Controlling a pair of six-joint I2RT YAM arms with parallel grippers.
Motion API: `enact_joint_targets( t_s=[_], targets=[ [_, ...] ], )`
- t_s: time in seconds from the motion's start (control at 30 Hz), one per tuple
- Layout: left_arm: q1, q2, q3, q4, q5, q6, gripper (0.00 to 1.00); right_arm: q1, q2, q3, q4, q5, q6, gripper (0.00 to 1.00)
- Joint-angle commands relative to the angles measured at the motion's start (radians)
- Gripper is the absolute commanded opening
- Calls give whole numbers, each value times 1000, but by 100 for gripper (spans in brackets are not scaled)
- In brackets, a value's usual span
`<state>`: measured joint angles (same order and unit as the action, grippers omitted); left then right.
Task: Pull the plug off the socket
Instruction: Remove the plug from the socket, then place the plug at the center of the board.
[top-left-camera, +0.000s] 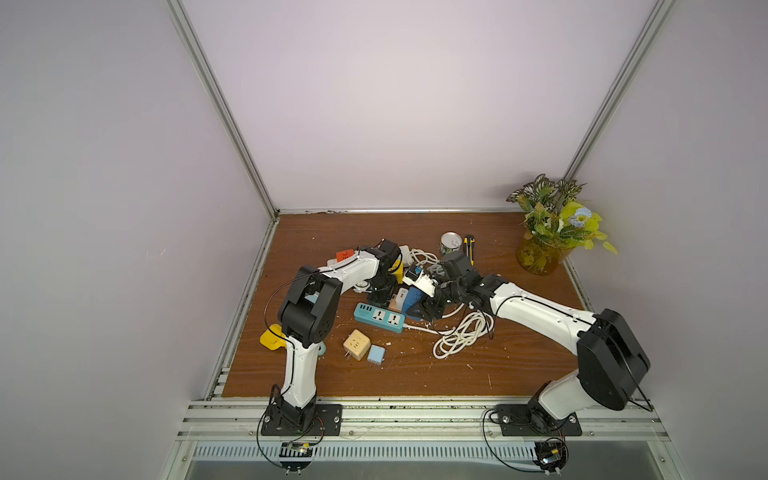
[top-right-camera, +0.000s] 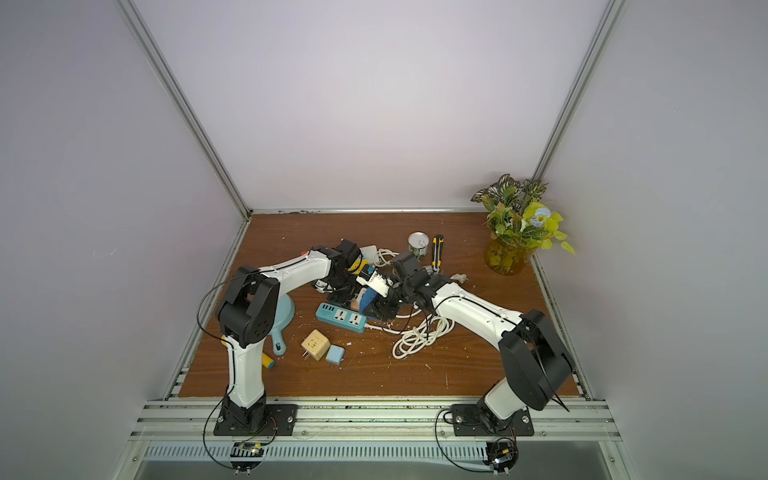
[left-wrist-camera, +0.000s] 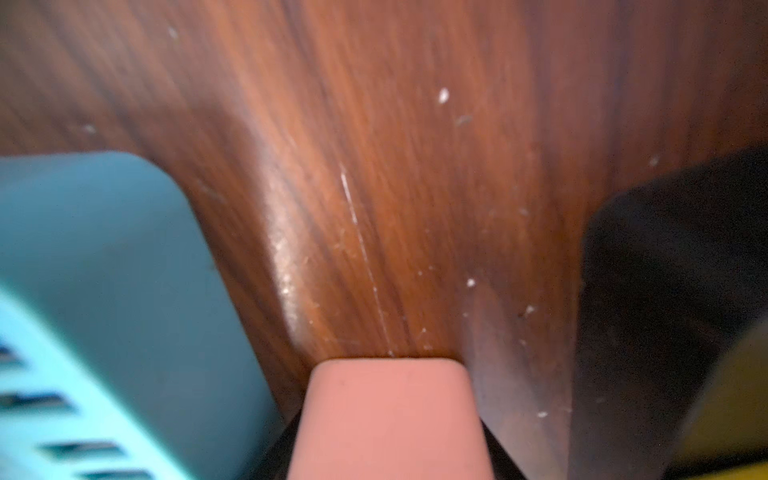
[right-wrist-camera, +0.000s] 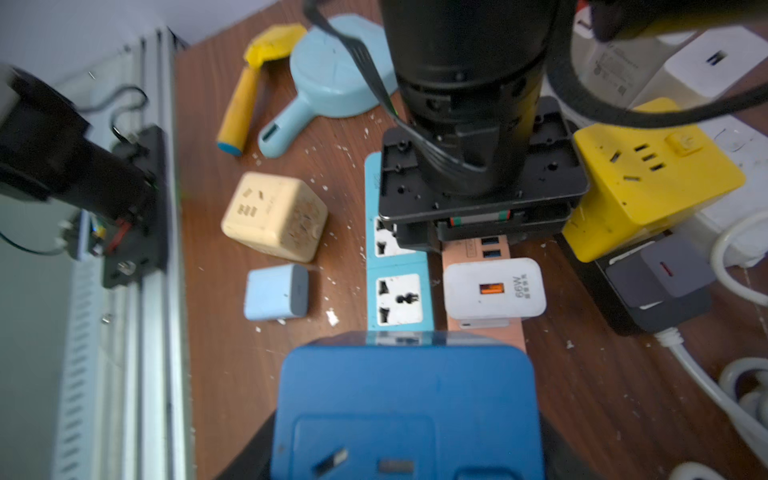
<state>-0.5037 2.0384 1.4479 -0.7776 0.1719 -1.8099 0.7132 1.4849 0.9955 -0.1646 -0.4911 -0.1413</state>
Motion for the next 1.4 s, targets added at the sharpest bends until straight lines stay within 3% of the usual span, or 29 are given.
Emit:
enact_joint_targets(
  t_s=[0.0, 0.23, 0.6, 1.13, 1.37],
  targets=[
    [-2, 87, -27, 11, -50, 7, 15, 23, -104, -102, 70, -114, 270, 7],
    [-1, 90, -5, 10, -29, 20, 15, 96, -235, -294, 182, -106, 606, 7],
    [-1, 87, -6, 9, -20, 40, 15, 206, -138, -353, 265, -38, 890, 7],
    [5, 76, -18, 9, -16, 56, 15, 315, 181, -141, 105, 89, 1079, 15],
    [8, 79, -13, 9, -10, 61, 15, 316, 215, -82, -29, 134, 1094, 20]
  ],
)
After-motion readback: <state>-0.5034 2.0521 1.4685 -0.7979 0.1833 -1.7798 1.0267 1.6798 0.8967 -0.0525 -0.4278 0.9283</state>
